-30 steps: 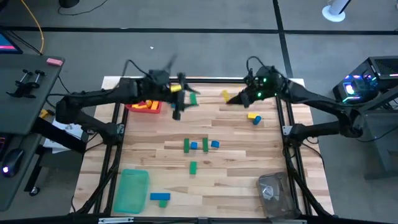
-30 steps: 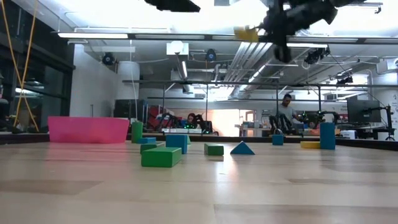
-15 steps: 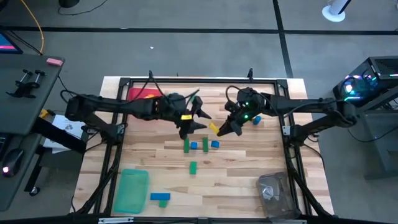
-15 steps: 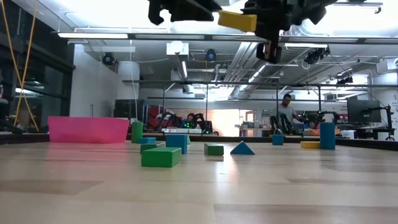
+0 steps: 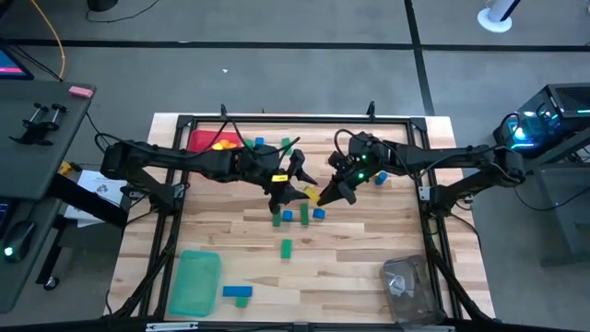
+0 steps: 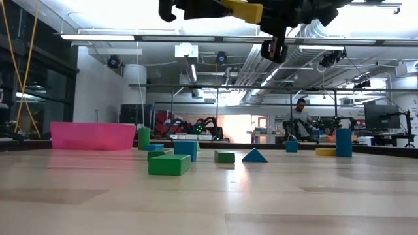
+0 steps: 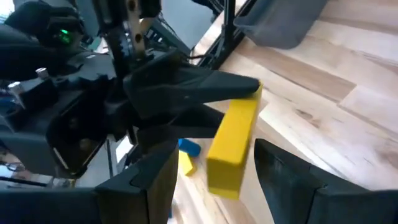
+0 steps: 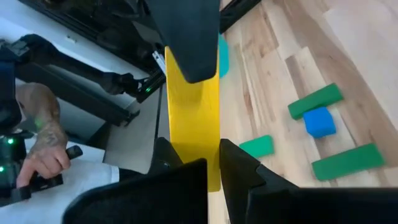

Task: Sort blocks
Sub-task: Put the yellow block into the red bin

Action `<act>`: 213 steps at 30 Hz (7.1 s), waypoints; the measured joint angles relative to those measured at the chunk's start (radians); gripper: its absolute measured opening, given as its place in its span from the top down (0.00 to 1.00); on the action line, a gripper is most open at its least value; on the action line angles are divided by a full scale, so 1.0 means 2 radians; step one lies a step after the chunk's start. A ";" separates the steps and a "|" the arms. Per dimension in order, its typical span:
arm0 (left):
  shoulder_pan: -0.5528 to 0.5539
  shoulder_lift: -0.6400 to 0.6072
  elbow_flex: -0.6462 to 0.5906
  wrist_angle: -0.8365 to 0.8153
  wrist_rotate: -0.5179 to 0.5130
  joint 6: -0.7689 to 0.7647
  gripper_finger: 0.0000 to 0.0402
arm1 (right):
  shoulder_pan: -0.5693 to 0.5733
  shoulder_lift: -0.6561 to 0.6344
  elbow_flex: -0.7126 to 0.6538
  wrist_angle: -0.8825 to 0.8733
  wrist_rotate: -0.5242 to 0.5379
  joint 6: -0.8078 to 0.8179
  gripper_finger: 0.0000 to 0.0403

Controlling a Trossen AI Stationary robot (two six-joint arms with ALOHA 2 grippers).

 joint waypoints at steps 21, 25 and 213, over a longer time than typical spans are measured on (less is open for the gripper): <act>0.000 0.001 0.000 -0.013 0.034 -0.051 0.94 | 0.000 0.000 0.003 0.017 0.008 0.030 0.98; 0.004 -0.018 0.000 -0.112 0.010 -0.108 0.94 | -0.018 -0.003 0.025 0.005 0.004 0.020 0.89; -0.071 -0.228 -0.098 -0.369 -0.171 -0.681 0.54 | -0.139 0.008 0.170 0.044 0.179 -0.046 1.00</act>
